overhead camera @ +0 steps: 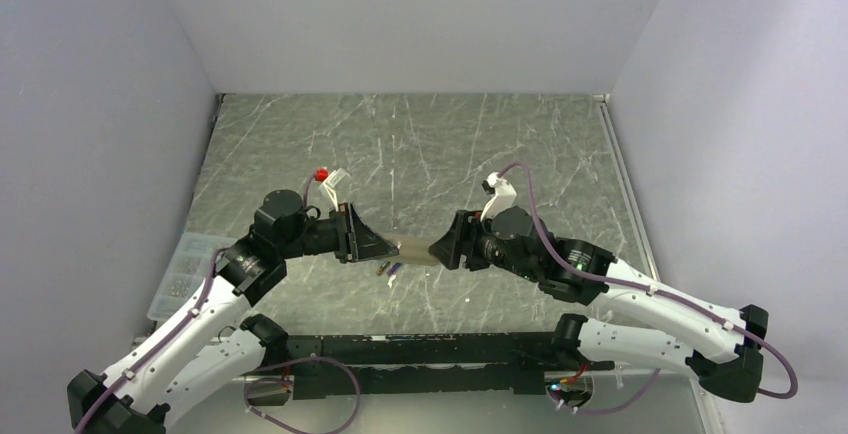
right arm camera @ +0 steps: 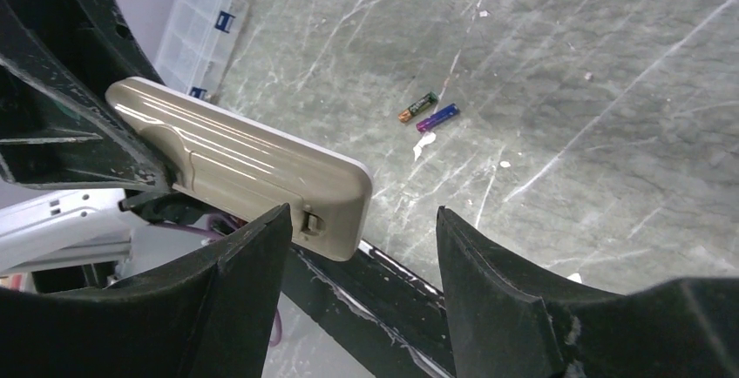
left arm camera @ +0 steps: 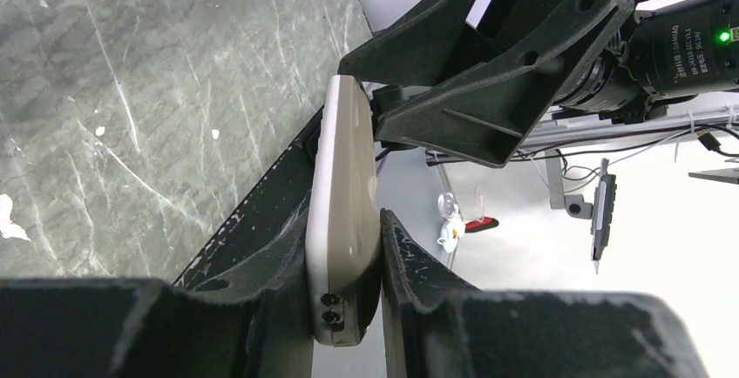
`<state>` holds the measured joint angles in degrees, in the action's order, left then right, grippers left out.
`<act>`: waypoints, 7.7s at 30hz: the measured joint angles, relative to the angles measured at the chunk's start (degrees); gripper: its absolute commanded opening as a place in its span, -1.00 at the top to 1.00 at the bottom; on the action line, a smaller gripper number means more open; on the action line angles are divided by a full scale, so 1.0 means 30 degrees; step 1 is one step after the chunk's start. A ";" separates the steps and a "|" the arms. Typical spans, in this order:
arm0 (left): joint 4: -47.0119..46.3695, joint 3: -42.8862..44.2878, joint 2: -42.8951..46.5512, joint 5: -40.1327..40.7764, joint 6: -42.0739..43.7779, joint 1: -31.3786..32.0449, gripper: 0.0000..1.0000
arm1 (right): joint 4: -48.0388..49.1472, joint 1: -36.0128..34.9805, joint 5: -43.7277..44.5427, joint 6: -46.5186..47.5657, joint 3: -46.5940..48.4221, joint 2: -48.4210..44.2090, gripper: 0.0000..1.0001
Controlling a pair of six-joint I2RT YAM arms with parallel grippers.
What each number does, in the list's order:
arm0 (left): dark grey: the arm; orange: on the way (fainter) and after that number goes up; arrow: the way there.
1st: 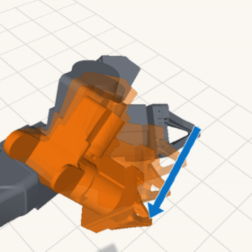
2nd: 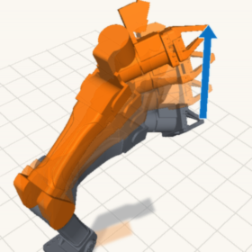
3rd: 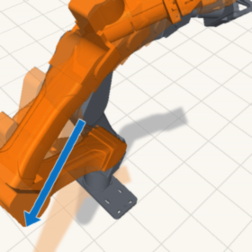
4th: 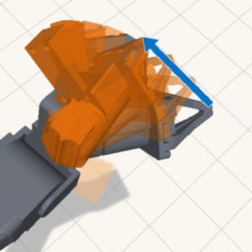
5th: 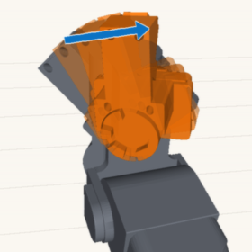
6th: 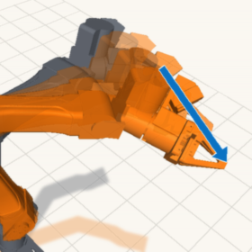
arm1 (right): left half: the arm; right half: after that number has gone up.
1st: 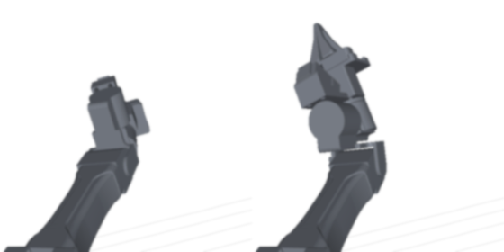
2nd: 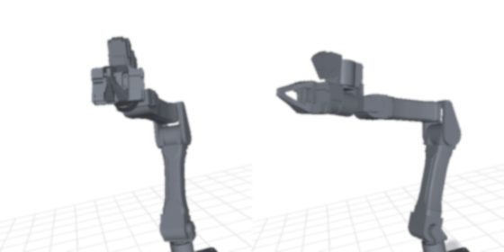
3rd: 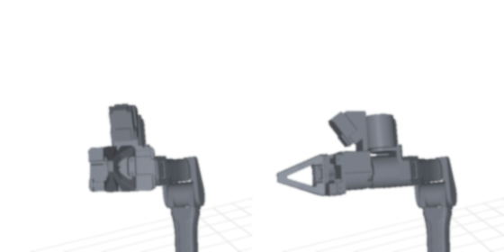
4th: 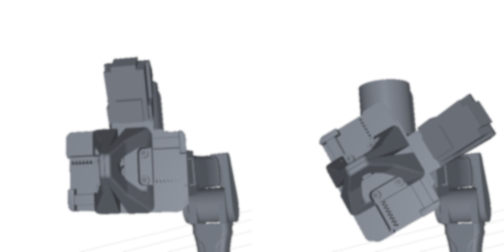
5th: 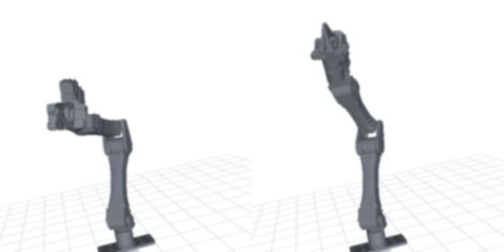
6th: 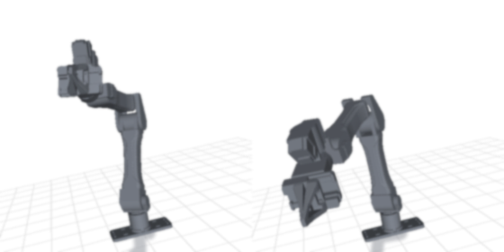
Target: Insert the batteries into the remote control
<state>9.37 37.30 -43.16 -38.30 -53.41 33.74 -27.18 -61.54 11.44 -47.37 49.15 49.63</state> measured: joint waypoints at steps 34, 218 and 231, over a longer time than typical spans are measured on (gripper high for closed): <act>-0.0015 0.0087 -0.0080 0.0117 -0.0087 -0.0058 1.00 | -0.1625 -0.0007 0.1100 -0.0080 0.0546 0.0583 -0.28; 0.4524 -0.0328 0.4830 -0.2878 0.3279 0.0000 1.00 | -0.7839 -3.0520 0.0306 -0.5275 1.0120 2.0356 0.09; 0.4226 -0.0590 0.4692 -0.3162 0.3279 0.0000 1.00 | -0.7344 -3.0520 0.0306 -0.5770 0.9668 2.0356 0.24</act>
<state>22.04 35.53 -29.08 -47.79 -43.57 33.74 -49.21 -153.10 12.36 -64.69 78.15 110.69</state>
